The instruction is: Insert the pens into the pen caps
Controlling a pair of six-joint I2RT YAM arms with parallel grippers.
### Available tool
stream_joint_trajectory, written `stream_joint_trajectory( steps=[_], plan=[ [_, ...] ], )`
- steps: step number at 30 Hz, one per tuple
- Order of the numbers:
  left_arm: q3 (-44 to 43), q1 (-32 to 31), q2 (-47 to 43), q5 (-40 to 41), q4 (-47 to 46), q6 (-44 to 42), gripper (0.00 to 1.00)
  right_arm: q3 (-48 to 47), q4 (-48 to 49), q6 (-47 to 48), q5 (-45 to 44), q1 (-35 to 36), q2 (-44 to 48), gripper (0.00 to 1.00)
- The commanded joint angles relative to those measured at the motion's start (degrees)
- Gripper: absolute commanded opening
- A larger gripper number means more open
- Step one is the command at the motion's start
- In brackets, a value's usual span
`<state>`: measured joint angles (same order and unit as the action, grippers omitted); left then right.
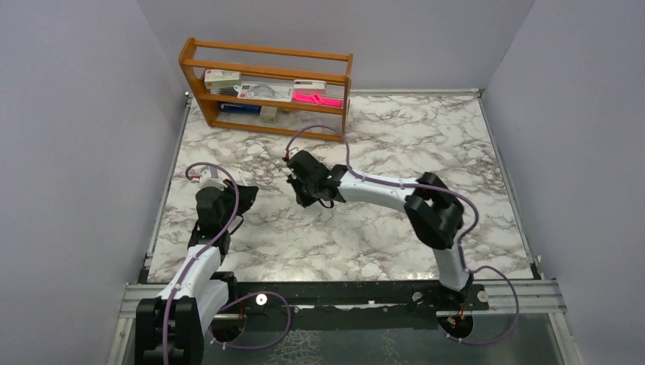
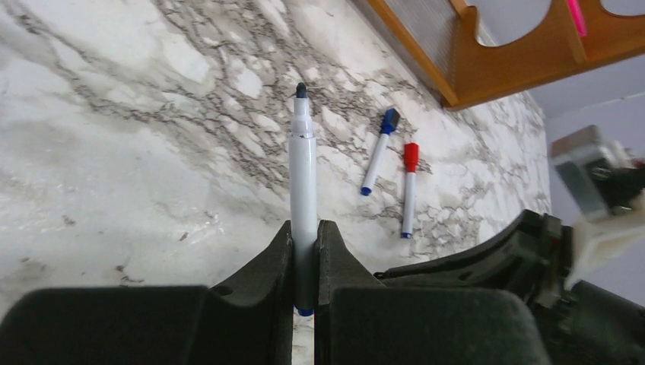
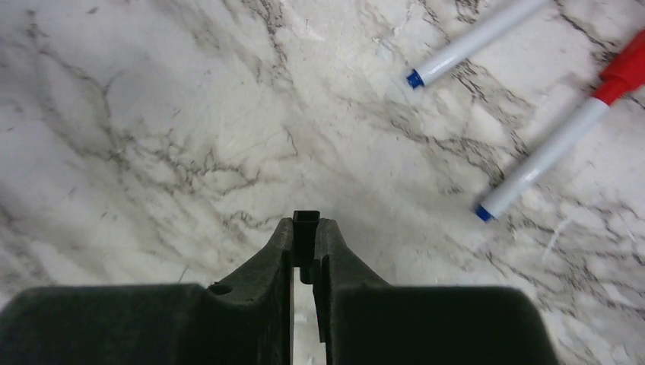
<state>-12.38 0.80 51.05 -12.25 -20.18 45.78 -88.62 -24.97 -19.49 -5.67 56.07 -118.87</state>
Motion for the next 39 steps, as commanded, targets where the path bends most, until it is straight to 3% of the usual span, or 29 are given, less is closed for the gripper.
stream_joint_trajectory(
  steps=[1,5,10,13,18,23,29,39],
  plan=[
    [0.9,-0.5,2.6,-10.1,-8.9,1.0,0.0,8.6,14.6,-2.8,1.7,-1.6,14.0,0.01],
    [0.6,-6.0,4.6,-12.8,-15.8,1.4,0.0,18.5,24.1,-7.7,7.7,-6.7,23.7,0.01],
    [-3.6,-22.0,10.5,-13.4,-26.0,-1.6,0.0,35.6,47.6,-21.4,25.9,-18.8,34.3,0.01],
    [-4.4,-29.8,15.7,-13.7,-36.8,-1.1,0.0,44.0,61.0,-25.8,30.1,-23.5,39.1,0.01],
    [-4.1,-31.9,25.1,-18.3,-61.5,5.9,0.0,49.1,69.1,-24.9,29.4,-24.8,45.9,0.01],
    [-6.0,-33.3,35.8,-22.1,-80.3,13.6,0.0,50.9,74.5,-25.6,30.7,-25.0,49.2,0.01],
    [-8.6,-37.3,37.5,-21.0,-80.8,10.6,0.0,52.4,79.8,-28.1,33.7,-25.0,48.6,0.01],
    [-10.8,-38.2,36.1,-22.2,-80.5,10.2,0.0,51.6,81.2,-28.9,36.1,-25.0,46.9,0.01]
  ],
)
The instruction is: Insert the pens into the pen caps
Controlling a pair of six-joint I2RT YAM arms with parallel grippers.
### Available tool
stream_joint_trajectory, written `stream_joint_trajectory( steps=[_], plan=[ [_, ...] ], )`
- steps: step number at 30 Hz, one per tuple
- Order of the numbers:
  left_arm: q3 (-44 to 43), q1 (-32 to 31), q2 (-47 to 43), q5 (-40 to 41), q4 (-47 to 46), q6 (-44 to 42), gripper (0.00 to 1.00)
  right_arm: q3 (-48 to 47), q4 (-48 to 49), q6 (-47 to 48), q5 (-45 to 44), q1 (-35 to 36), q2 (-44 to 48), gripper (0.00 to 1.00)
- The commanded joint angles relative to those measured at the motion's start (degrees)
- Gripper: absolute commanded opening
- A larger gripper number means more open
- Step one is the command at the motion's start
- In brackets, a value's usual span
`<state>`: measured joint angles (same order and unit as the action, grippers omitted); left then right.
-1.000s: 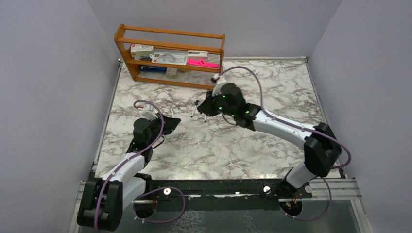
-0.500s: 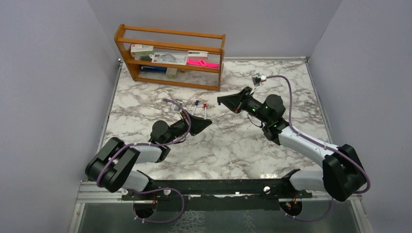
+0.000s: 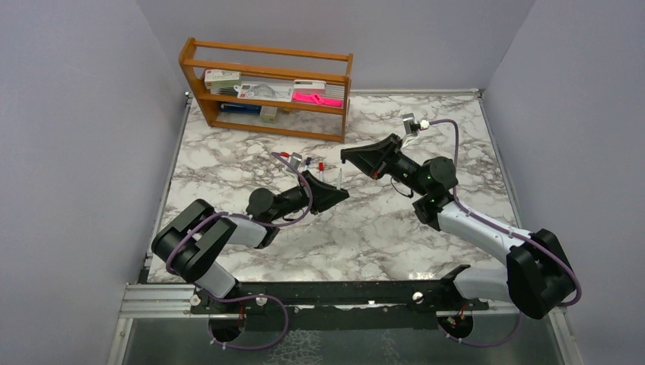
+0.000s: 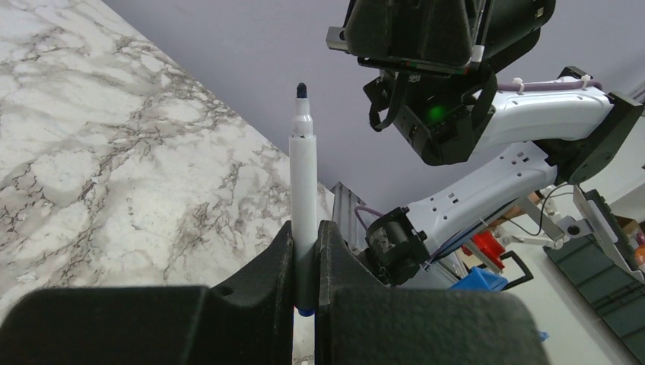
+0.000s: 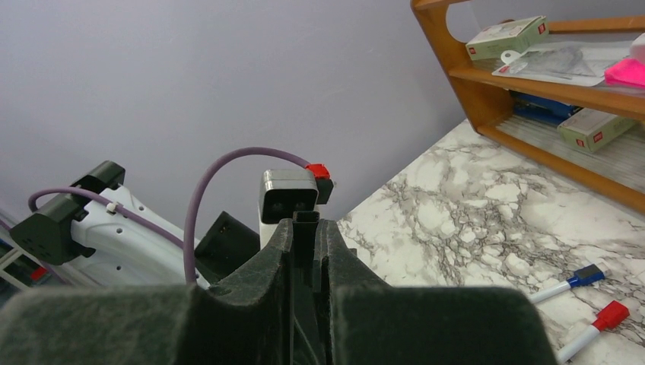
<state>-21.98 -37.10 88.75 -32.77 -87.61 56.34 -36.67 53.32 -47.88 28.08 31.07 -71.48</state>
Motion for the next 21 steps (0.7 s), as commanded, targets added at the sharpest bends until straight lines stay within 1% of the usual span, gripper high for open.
stream_joint_trajectory(
  steps=[1,21],
  plan=[
    [-1.3,-0.4,-1.7,-1.7,-13.1,-0.3,0.0,-0.4,2.9,-0.6,2.3,0.0,-0.5,0.01],
    [-2.3,-0.5,-5.3,-2.1,-10.0,-0.8,0.0,-0.7,3.9,-1.4,3.9,0.0,-3.3,0.01]
  ],
)
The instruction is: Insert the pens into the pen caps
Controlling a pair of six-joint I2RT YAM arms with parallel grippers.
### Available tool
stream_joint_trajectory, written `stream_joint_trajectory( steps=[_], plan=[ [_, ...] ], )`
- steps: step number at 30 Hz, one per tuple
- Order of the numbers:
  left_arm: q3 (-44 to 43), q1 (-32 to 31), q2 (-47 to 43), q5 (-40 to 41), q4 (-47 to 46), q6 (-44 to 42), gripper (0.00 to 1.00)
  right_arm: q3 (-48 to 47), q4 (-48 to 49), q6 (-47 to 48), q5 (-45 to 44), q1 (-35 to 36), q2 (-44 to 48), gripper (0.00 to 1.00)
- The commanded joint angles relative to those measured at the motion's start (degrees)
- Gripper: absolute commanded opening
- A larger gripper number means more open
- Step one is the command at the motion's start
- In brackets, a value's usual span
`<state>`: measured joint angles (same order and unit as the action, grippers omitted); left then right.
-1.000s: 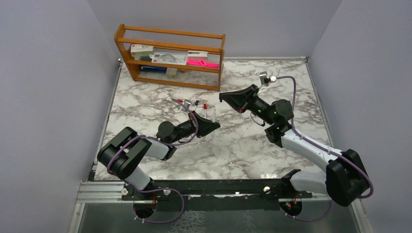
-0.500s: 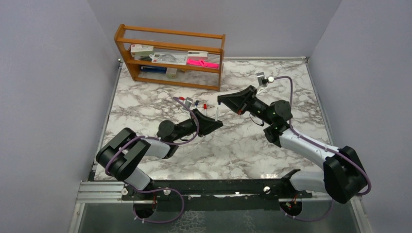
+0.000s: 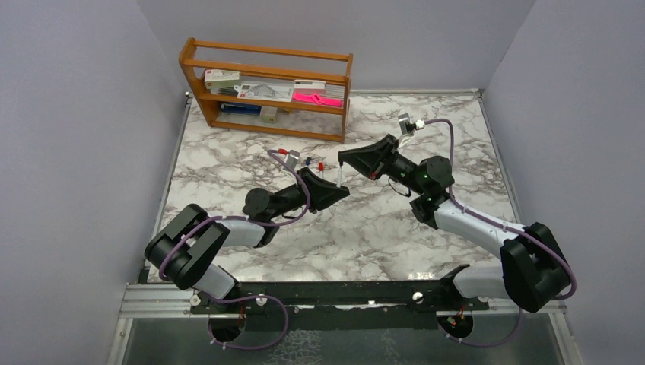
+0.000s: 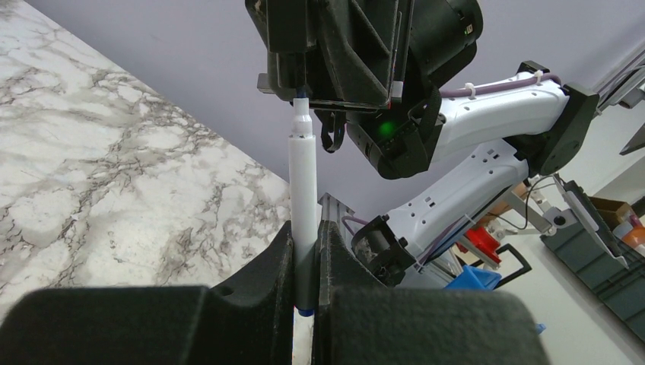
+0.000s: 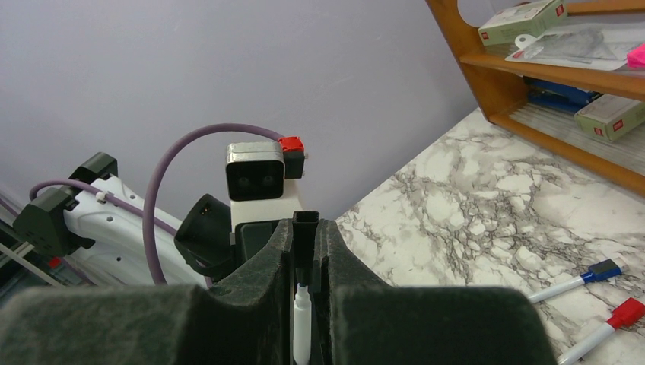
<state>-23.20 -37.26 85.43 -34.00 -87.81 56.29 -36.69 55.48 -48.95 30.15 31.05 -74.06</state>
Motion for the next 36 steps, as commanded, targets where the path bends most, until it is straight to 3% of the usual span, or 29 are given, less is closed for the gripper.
stream_joint_trajectory(
  steps=[1,36],
  plan=[
    [-1.0,-0.3,-2.2,-0.8,-9.6,-0.9,0.0,-0.7,1.8,-0.5,1.9,0.1,-0.7,0.01],
    [-3.2,-0.4,-1.3,2.3,-8.1,-3.5,0.0,5.2,5.3,-8.2,5.1,0.1,-1.1,0.01]
  ],
)
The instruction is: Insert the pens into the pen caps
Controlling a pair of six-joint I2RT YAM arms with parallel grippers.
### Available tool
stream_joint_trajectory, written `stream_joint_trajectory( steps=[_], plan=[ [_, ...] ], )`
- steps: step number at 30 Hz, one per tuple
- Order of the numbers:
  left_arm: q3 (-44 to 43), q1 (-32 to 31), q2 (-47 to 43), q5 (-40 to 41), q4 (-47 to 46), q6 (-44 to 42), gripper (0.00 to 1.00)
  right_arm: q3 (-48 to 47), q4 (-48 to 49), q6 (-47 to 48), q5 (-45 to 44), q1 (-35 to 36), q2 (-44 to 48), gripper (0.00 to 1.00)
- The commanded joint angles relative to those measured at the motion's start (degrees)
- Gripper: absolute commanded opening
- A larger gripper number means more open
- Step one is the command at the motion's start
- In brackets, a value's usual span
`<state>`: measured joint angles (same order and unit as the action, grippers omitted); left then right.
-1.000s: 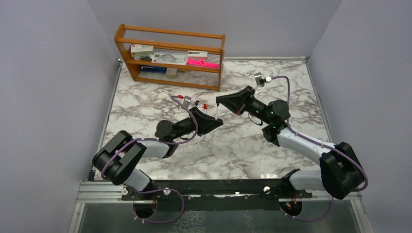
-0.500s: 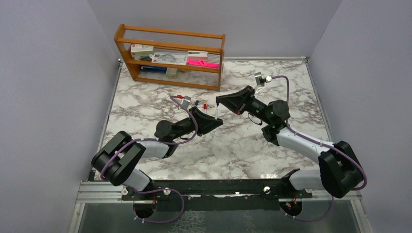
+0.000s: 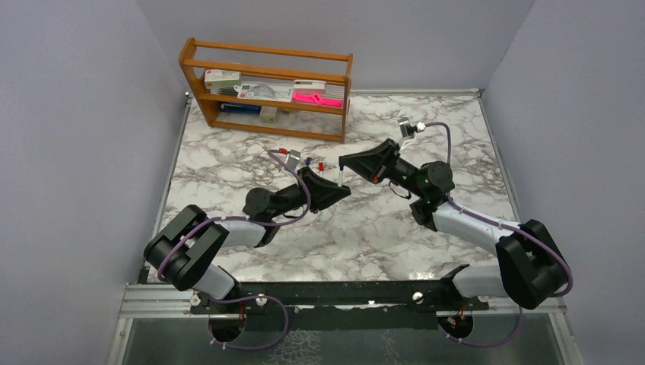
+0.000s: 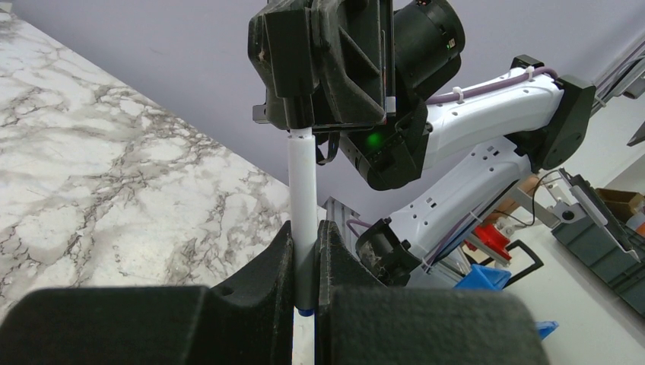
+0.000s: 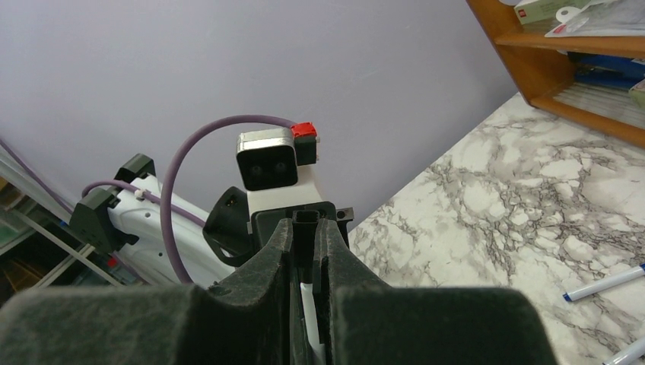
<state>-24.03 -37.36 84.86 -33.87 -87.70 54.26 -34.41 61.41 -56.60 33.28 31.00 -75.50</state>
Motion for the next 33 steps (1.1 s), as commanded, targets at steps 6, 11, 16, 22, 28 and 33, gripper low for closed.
stream_joint_trajectory(
  steps=[6,11,16,22,28,33],
  plan=[
    [-4.8,-0.2,-0.7,2.9,-7.2,-2.0,0.0,3.9,-0.8,-0.5,2.3,0.1,0.7,0.01],
    [-7.6,-0.2,-1.2,2.7,-6.4,-2.2,0.0,4.7,-0.4,-0.3,3.9,0.1,0.7,0.01],
    [-10.1,-0.2,-2.3,1.6,-3.9,-3.4,0.0,4.5,-5.8,3.6,6.1,0.1,1.0,0.01],
    [-11.6,-0.1,-4.7,1.3,-0.6,-5.3,0.0,6.0,-8.3,5.9,8.4,0.1,1.4,0.01],
    [-13.5,-0.1,-6.5,1.1,1.4,-6.0,0.0,6.3,-7.1,6.2,12.1,0.1,-0.3,0.01],
    [-16.2,0.2,-6.7,0.5,2.5,-6.8,0.0,7.4,-3.7,3.9,14.2,0.1,-2.4,0.01]
  ],
)
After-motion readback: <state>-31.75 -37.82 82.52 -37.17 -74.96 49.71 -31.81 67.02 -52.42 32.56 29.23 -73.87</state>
